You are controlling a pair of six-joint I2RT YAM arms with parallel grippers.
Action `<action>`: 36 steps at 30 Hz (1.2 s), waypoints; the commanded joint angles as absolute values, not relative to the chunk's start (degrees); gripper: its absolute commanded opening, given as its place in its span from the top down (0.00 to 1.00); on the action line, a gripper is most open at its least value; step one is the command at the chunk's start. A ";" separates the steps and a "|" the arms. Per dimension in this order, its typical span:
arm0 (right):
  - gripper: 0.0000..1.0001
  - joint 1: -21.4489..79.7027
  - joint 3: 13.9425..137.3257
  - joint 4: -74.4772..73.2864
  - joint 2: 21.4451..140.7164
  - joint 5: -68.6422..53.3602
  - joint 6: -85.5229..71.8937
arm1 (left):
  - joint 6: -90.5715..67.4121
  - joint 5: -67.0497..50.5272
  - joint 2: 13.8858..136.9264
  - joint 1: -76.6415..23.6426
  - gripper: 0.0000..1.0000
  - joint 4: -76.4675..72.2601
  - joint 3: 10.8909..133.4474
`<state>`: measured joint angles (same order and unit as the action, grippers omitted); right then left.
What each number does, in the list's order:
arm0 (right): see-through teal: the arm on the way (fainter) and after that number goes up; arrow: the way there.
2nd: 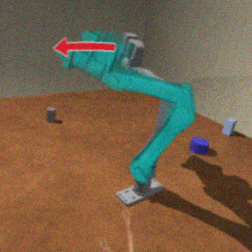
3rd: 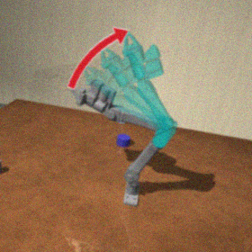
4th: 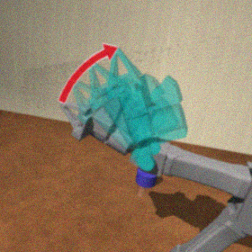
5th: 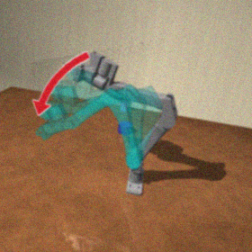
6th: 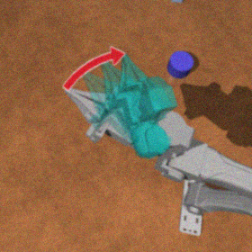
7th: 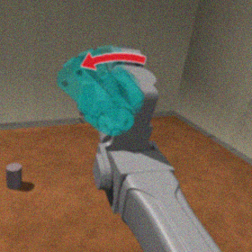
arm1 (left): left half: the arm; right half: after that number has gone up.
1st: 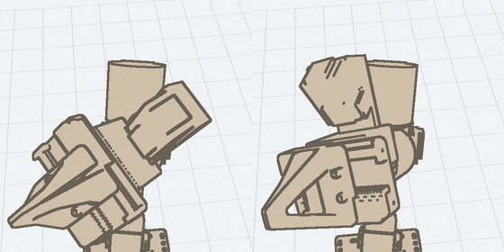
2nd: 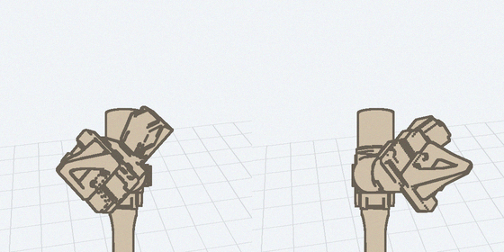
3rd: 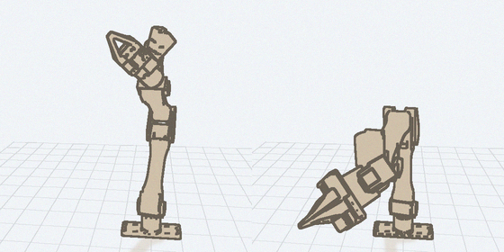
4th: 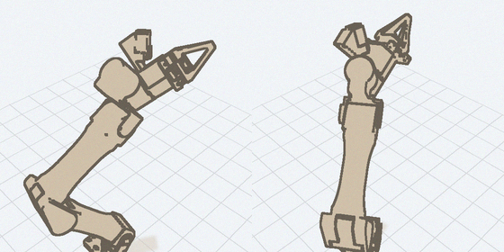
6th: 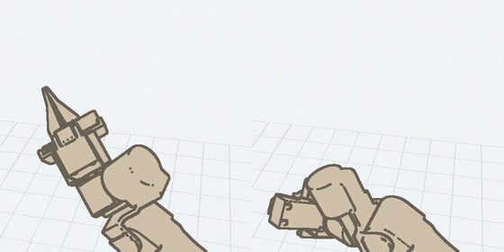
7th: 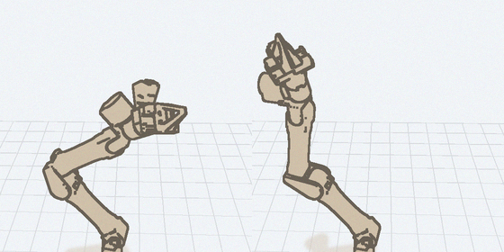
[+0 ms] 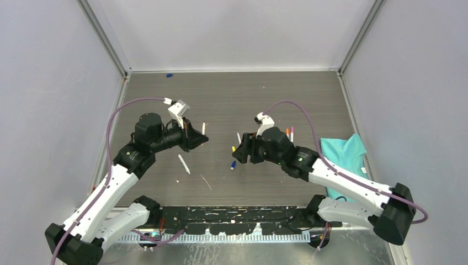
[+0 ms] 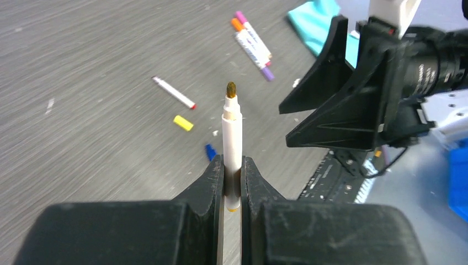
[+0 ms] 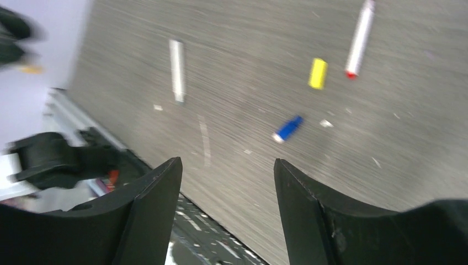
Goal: Insert the pens into the pen caps
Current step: Pick up the pen cap at the center of the board.
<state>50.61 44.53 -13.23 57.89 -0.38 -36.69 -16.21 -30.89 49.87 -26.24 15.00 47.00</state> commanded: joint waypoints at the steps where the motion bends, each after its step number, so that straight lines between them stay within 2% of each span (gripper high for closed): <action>1: 0.33 53.38 47.25 -22.48 63.59 10.93 -37.01 | -10.41 -19.24 46.70 -26.02 1.00 22.30 50.14; 9: 0.36 60.70 51.72 -23.79 77.95 20.21 -40.95 | -7.98 -16.42 46.05 -26.02 1.00 23.69 49.33; 24: 0.48 61.35 59.60 -22.32 94.81 24.62 -42.55 | -7.15 -16.82 45.28 -26.10 1.00 24.26 48.95; 31: 0.58 61.37 61.67 -22.40 99.40 25.39 -42.54 | -7.12 -16.56 44.96 -26.11 1.00 24.18 48.84; 36: 0.70 61.36 62.11 -22.83 101.49 25.88 -42.58 | -7.08 -16.59 44.97 -26.10 1.00 24.17 48.78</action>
